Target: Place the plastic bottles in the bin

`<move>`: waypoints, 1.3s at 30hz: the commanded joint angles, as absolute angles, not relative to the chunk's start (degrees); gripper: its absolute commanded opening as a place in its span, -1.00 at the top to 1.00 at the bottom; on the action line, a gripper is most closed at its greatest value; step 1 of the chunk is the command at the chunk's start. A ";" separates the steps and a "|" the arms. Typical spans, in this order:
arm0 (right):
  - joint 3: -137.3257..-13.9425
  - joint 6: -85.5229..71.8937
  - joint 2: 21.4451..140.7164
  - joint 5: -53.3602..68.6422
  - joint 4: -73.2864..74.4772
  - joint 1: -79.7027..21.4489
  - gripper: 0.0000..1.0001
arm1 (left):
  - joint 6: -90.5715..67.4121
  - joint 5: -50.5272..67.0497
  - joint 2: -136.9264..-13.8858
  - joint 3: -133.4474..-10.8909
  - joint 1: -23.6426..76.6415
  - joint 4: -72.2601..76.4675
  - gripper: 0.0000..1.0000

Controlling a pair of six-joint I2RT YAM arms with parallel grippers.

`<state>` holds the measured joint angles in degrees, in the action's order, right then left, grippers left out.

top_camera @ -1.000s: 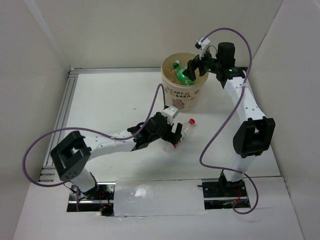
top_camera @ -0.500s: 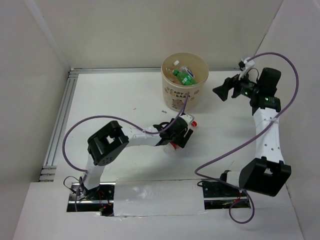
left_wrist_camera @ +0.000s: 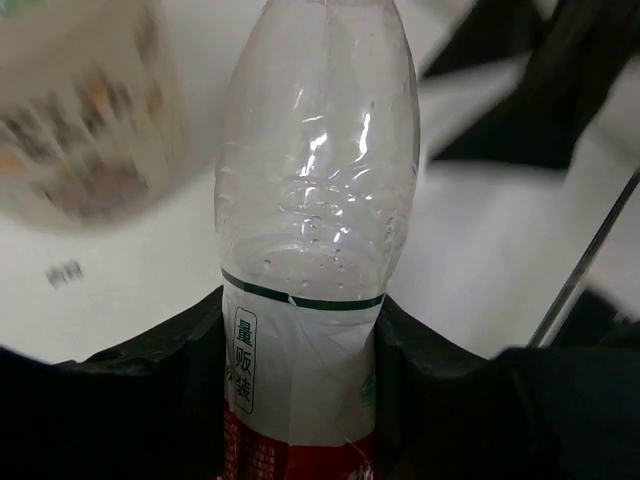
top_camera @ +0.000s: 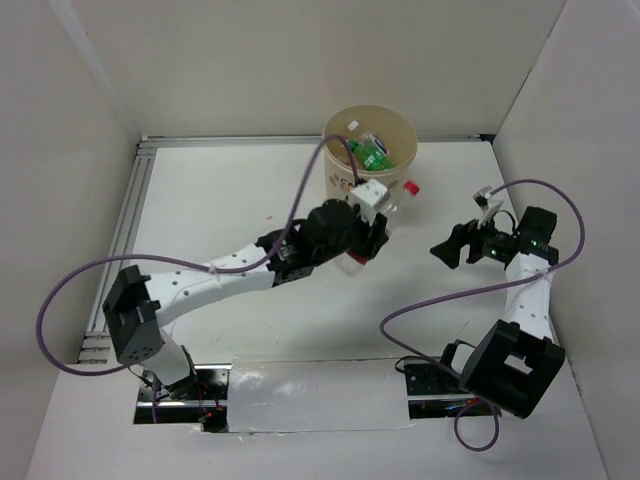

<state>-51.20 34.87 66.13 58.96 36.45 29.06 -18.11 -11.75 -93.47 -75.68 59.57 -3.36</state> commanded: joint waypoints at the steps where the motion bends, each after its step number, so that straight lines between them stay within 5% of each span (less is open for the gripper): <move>1: -47.47 44.98 63.37 60.99 43.05 30.84 -1.00 | -14.24 -14.41 -89.91 -83.30 56.53 5.53 0.88; 5: -46.67 49.38 62.58 61.00 44.02 30.85 -0.75 | -12.74 -17.83 -94.56 -92.87 52.66 15.35 0.88; 6: -47.19 50.35 63.10 61.87 44.90 30.85 -0.55 | -13.35 -17.84 -96.05 -94.81 51.78 16.86 0.88; 7: -47.20 51.06 63.80 62.48 46.30 30.85 0.00 | -13.36 -18.71 -99.54 -96.92 50.29 18.35 0.84; 8: -47.81 51.85 63.81 62.49 46.32 30.85 0.27 | -14.84 -19.24 -101.58 -101.29 49.58 20.81 0.84; 10: -47.81 51.86 63.81 62.49 46.93 30.85 0.66 | -14.85 -21.25 -105.80 -106.23 48.35 22.23 0.72; 11: -48.33 52.64 63.81 62.49 47.54 31.37 0.66 | -16.33 -22.31 -110.52 -112.09 47.47 22.24 0.66; 14: -48.34 53.96 63.20 62.49 48.69 31.38 0.50 | -17.83 -22.85 -117.92 -121.08 45.10 17.68 0.45; 16: -48.34 53.96 62.67 62.49 48.69 31.38 0.21 | -18.54 -21.53 -123.82 -127.86 43.86 13.64 0.38; 17: -48.34 54.49 62.67 62.49 48.69 31.38 -0.17 | -19.33 -21.53 -126.10 -129.10 43.86 12.67 0.27; 20: -48.34 54.49 62.14 61.96 49.22 31.38 -0.93 | -21.61 -20.84 -126.91 -128.59 42.54 12.04 -0.36; 21: -48.34 54.49 62.14 61.96 49.22 31.38 -1.00 | -21.62 -19.87 -126.91 -128.06 41.76 12.04 -0.78; 23: -48.34 54.49 62.14 61.44 49.22 31.38 -1.00 | -22.50 -17.94 -126.91 -128.06 41.14 11.51 -0.99; 30: -48.34 54.49 63.19 60.30 48.69 31.38 -1.00 | -23.02 -13.28 -120.18 -127.10 41.13 10.90 -0.99; 34: -48.34 49.94 62.67 58.02 46.24 31.38 -1.00 | -21.80 -12.13 -106.50 -114.21 41.13 12.04 -0.99; 39: -50.27 36.59 62.06 51.51 40.44 31.90 -1.00 | -19.60 -10.90 -80.49 -74.99 41.13 13.10 -0.99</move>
<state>-47.24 45.54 63.44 55.75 46.09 31.05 -21.06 -12.38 -96.75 -93.17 41.08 9.50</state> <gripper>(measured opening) 0.999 0.995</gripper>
